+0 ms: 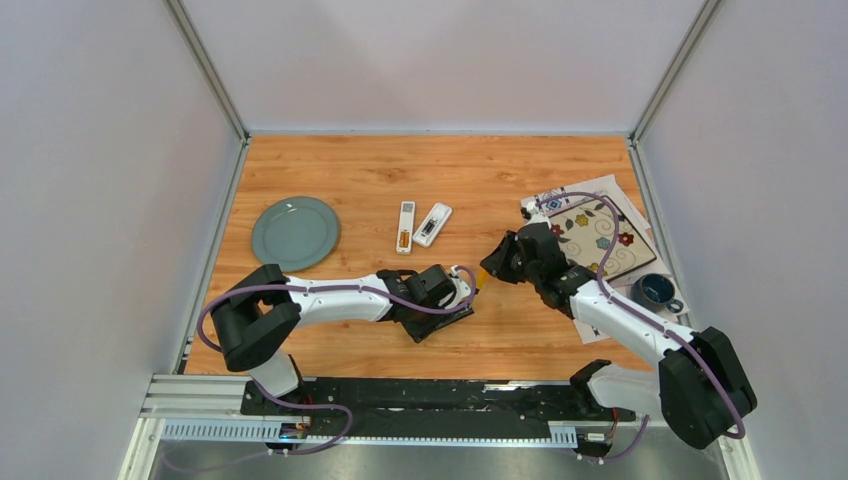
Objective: Unload the batteries from the remote control
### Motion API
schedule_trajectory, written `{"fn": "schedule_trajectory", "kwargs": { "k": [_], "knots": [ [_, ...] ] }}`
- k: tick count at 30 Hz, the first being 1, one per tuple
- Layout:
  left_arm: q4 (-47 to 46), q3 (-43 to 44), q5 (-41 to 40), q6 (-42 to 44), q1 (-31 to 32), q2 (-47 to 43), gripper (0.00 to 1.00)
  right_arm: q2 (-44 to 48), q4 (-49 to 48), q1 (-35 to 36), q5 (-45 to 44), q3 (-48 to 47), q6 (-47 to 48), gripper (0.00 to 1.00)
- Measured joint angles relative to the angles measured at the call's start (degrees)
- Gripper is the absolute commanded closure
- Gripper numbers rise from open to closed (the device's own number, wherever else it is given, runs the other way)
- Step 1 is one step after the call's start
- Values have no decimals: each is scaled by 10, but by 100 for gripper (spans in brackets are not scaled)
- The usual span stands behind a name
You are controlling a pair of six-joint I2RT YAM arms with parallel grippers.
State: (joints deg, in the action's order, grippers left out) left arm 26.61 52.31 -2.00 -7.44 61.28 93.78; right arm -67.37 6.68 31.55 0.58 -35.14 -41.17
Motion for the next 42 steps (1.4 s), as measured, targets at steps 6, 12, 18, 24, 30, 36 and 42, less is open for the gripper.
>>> {"fn": "schedule_trajectory", "kwargs": {
  "k": [6,12,18,24,30,36,42],
  "knots": [
    [3,2,0,0,0,1,100,0,-1,-4,16,-1,-1,100],
    [4,3,0,-2,0,2,100,4,8,-6,31,-10,-3,100],
    [4,3,-1,-5,0,2,100,16,14,-7,45,-26,-17,100],
    [4,4,-2,-12,0,3,100,21,17,8,112,-30,-51,100],
    [5,5,-3,-13,0,4,100,21,27,8,120,-30,-56,100],
    [7,7,-4,-13,0,5,100,21,31,8,118,-30,-55,100],
    [7,7,-4,-13,0,5,100,31,51,-3,99,-37,-44,100]
  ]
}}
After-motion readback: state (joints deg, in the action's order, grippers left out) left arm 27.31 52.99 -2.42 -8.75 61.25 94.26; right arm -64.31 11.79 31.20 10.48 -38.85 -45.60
